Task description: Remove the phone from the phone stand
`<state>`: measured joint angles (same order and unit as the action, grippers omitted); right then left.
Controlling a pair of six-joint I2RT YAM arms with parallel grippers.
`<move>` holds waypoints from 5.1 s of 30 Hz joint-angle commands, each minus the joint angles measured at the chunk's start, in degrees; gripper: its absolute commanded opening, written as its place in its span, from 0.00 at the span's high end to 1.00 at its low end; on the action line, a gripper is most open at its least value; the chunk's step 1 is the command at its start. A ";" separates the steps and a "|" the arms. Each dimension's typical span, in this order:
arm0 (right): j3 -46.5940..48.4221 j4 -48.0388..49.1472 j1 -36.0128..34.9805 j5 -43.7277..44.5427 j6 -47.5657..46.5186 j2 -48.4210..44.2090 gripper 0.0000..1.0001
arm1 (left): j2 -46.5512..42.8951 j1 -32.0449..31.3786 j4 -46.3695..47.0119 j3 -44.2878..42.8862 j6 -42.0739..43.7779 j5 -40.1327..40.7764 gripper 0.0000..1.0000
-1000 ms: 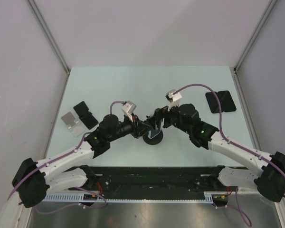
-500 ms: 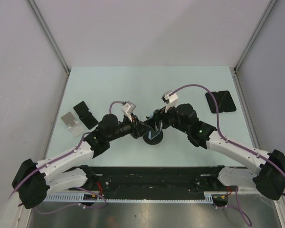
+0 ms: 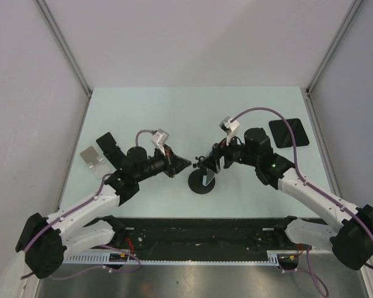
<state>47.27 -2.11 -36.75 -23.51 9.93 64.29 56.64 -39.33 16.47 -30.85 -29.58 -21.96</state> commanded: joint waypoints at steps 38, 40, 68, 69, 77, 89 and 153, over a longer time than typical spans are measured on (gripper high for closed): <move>1.87 -2.19 -9.48 21.40 -0.79 -2.42 1.00 | 5.41 -23.51 -7.15 -7.47 6.91 43.58 1.00; 1.87 -2.64 -9.13 19.56 -1.76 -2.85 1.00 | 4.71 -22.72 -7.07 -6.59 6.91 41.31 1.00; 0.28 1.32 -1.22 -1.72 -3.69 -3.56 1.00 | -5.05 -1.10 -2.58 4.13 -1.79 12.64 1.00; 0.28 1.32 -1.22 -1.80 -3.78 -3.47 1.00 | -5.40 -0.84 -2.58 4.31 -1.88 12.64 0.99; 0.28 4.22 -1.57 -3.65 -2.11 -3.73 1.00 | -6.63 -0.04 -2.67 4.84 -2.23 13.52 0.66; 0.98 5.54 -1.92 -4.80 0.00 -5.31 1.00 | -7.16 -0.04 -2.76 4.40 -1.62 12.02 0.36; 44.23 -20.92 27.35 33.53 -16.61 56.29 0.75 | -21.31 6.46 -34.58 -10.90 28.35 39.28 0.00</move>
<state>87.94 -30.89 -10.31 10.17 -4.69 119.28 34.57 -34.68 -20.45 -41.95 -2.50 20.10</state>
